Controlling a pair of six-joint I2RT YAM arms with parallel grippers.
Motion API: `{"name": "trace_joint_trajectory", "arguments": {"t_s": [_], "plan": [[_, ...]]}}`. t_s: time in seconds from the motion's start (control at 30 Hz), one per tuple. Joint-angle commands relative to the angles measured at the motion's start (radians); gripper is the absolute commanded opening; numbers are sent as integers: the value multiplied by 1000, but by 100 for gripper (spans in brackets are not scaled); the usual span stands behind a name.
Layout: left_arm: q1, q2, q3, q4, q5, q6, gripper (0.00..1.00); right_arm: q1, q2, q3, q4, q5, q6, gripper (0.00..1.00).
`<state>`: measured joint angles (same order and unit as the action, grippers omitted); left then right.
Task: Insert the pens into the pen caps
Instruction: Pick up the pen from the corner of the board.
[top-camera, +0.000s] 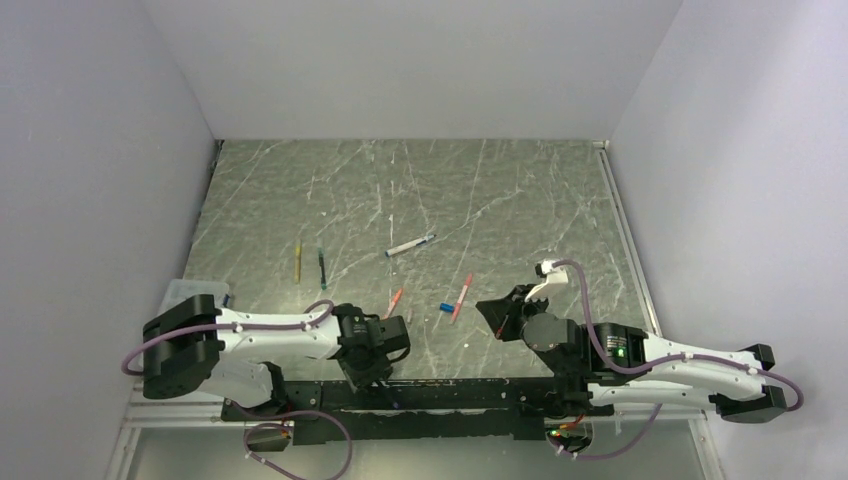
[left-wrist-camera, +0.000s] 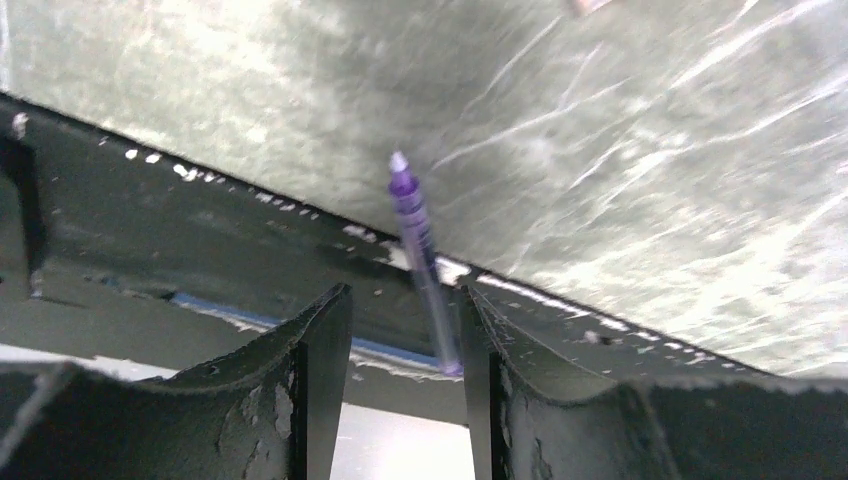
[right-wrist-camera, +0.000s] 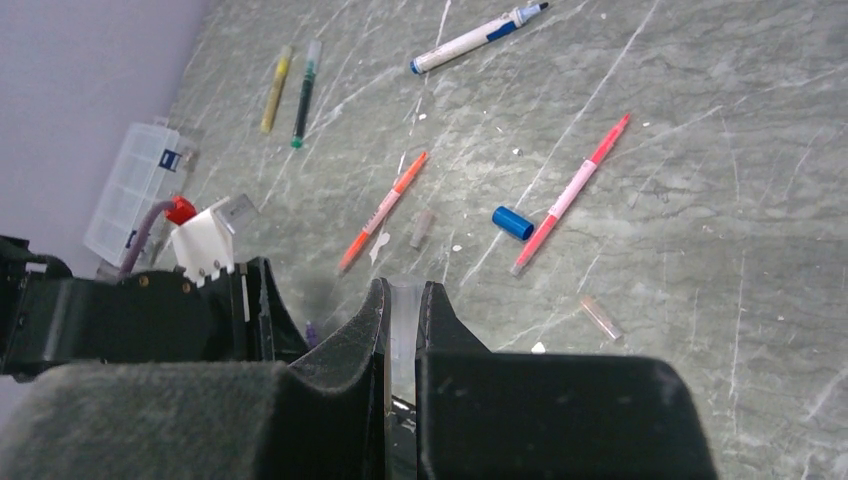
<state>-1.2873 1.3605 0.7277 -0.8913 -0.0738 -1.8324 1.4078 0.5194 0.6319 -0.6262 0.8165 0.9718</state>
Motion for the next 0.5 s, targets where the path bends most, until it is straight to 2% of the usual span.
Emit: {"name": "trace_joint_trajectory", "arguments": {"t_s": [0.0, 0.2, 0.47], "plan": [[55, 26, 25, 51, -21, 54, 48, 0, -6, -6, -13, 8, 0, 0], [85, 112, 19, 142, 38, 114, 47, 0, -1, -4, -22, 10, 11, 0], [85, 146, 76, 69, 12, 190, 42, 0, 18, 0, -12, 12, 4, 0]]}}
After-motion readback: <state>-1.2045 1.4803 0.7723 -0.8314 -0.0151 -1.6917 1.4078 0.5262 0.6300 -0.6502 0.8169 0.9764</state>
